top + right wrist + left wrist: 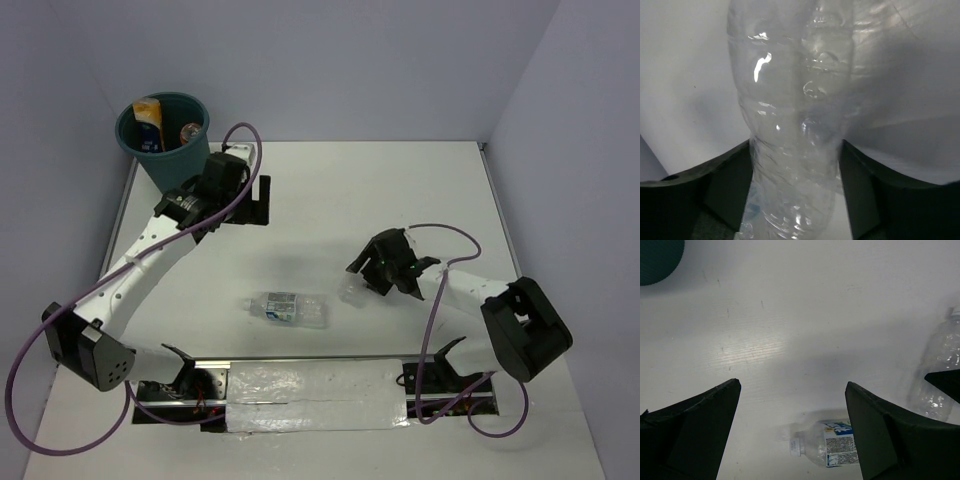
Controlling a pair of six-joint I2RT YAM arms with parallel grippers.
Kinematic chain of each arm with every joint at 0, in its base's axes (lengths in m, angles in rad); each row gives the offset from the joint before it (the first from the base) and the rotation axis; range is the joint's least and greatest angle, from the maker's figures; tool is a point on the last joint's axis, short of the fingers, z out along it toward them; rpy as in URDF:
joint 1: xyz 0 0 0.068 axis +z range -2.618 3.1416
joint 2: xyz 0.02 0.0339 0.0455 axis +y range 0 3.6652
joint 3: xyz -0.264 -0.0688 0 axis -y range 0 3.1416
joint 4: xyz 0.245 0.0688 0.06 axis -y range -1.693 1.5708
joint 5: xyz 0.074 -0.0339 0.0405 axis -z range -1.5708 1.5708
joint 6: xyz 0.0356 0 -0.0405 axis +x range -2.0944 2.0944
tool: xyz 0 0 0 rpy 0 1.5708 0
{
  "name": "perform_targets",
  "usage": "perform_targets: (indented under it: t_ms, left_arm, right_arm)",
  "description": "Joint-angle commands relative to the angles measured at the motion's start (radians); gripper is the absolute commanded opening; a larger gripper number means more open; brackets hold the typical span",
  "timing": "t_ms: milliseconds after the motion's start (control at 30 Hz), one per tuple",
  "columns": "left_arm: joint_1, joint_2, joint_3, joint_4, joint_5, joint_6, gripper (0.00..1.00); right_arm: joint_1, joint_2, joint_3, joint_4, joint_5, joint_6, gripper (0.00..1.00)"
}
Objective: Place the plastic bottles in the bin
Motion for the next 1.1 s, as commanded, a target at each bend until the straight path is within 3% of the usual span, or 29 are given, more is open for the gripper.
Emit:
perform_targets:
  t_ms: [0, 100, 233, 367, 433, 600, 900, 1067]
  left_arm:
    - [-0.001, 0.019, 0.069, -0.04, -0.066, -0.033, 0.99]
    - [0.002, 0.05, 0.161, -0.064, -0.106, -0.048, 0.99]
    - [0.025, 0.154, 0.349, -0.15, -0.111, -0.083, 0.99]
    - [0.033, 0.238, 0.527, -0.132, 0.128, -0.09, 0.99]
    - [0.036, 0.255, 0.603, -0.101, 0.227, -0.108, 0.99]
    - [0.039, 0.262, 0.606, 0.054, 0.567, -0.166, 0.99]
    - [0.038, 0.245, 0.491, 0.218, 0.689, -0.332, 0.99]
    - [0.036, 0.272, 0.425, 0.253, 0.669, -0.387, 0.99]
  right_arm:
    - [0.007, -0.014, 0.075, 0.01, 0.032, -0.111, 0.69]
    - [0.007, -0.077, 0.152, -0.025, 0.006, -0.266, 0.61]
    - [0.007, -0.163, 0.316, -0.102, -0.11, -0.508, 0.6]
    - [0.007, -0.191, 0.46, -0.195, -0.305, -0.732, 0.61]
    - [0.007, -0.192, 0.523, -0.243, -0.36, -0.768, 0.61]
    - [0.008, -0.191, 0.583, -0.281, -0.422, -0.788, 0.61]
    - [0.011, -0.197, 0.589, -0.269, -0.448, -0.777, 0.61]
    - [0.016, -0.2, 0.588, -0.271, -0.451, -0.776, 0.61]
